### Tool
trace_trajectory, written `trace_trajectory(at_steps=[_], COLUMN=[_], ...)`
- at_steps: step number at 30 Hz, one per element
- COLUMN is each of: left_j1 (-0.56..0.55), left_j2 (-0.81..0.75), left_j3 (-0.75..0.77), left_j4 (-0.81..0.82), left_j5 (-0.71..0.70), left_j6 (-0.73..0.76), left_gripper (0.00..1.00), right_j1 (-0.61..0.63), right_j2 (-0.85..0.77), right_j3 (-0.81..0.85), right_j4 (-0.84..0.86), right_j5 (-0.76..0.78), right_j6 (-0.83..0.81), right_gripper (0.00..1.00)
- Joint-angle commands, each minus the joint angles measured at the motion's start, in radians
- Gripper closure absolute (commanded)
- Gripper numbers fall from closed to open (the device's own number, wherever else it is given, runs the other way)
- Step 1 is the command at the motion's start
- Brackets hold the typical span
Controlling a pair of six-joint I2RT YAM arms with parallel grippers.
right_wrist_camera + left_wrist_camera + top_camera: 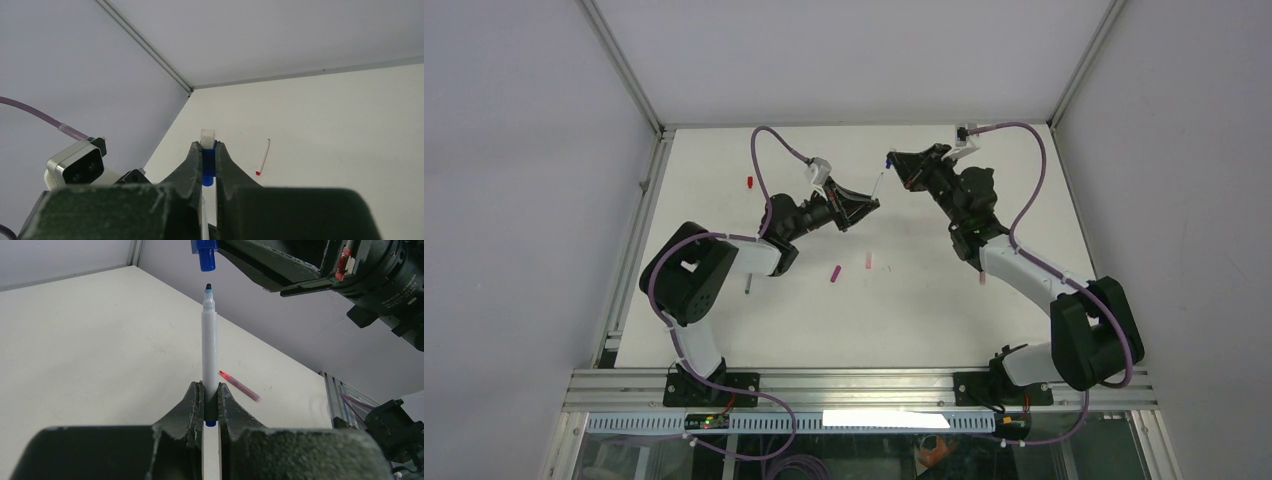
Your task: Insert the pens into the pen caps
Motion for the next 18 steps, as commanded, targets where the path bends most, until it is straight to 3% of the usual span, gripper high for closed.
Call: trace_trajectory(at_steps=[1,18], left_j1=[-0.010,-0.010], left_j2=[-0.024,-0.047], left_j3=[0.011,0.009], left_j4=[0.060,0.031], left_j5=[0.014,0.006], left_j6=[0.023,0.056], left_gripper=[1.00,1.00], right_j1=[0.000,0.008], right_j2=[0.006,-0.006], right_j3=[0.024,-0.023], right_j4=[0.067,0.029], right_j5=[-0.016,-0.077], right_j6=[0.025,0.077], right_gripper=[1.00,1.00])
